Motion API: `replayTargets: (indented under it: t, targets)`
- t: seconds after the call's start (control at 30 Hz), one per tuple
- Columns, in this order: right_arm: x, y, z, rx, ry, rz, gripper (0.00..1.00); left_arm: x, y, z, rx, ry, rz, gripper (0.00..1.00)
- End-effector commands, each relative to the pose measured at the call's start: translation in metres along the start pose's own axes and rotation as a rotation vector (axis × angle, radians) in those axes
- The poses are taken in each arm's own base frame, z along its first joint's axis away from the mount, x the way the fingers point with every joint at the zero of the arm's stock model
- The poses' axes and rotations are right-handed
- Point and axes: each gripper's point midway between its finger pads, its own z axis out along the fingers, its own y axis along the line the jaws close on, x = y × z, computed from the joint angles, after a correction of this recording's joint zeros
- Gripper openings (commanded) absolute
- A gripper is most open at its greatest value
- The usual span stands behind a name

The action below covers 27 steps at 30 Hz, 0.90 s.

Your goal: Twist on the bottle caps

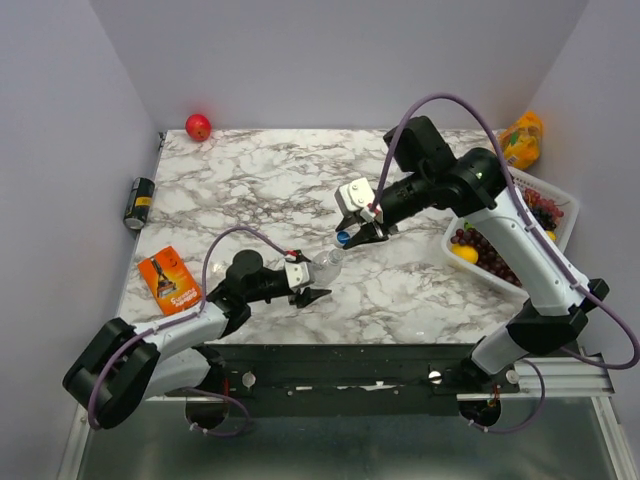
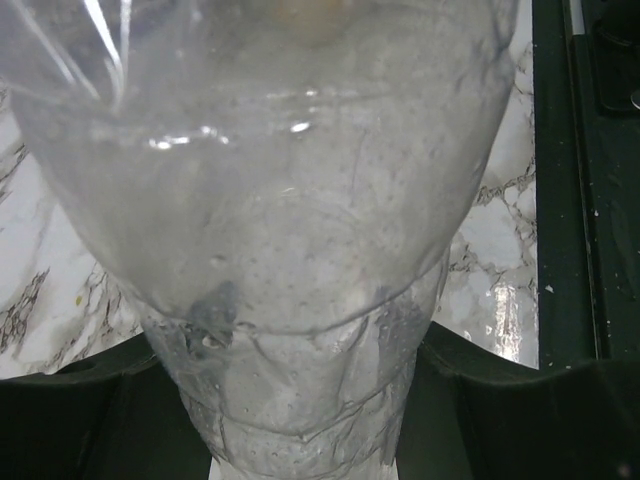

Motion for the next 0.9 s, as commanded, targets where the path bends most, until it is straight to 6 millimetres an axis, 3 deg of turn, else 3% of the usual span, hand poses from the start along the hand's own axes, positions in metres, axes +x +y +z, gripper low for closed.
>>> replayTargets:
  t: [0.0, 0.3, 0.57, 0.87]
  targets:
    - [0.03, 0.036, 0.006, -0.125, 0.135, 0.01, 0.33, -0.022, 0.012, 0.007, -0.043, -0.11, 0.11, 0.0]
    - [0.042, 0.034, 0.019, -0.154, 0.158, 0.047, 0.33, -0.042, 0.018, 0.01, -0.087, -0.201, 0.056, 0.0]
    - [0.047, 0.02, 0.029, -0.128, 0.19, 0.047, 0.33, -0.04, 0.017, 0.008, -0.091, -0.198, 0.057, 0.0]
    - [0.048, 0.02, 0.036, -0.151, 0.2, 0.012, 0.33, -0.039, 0.015, 0.008, -0.084, -0.2, 0.05, 0.0]
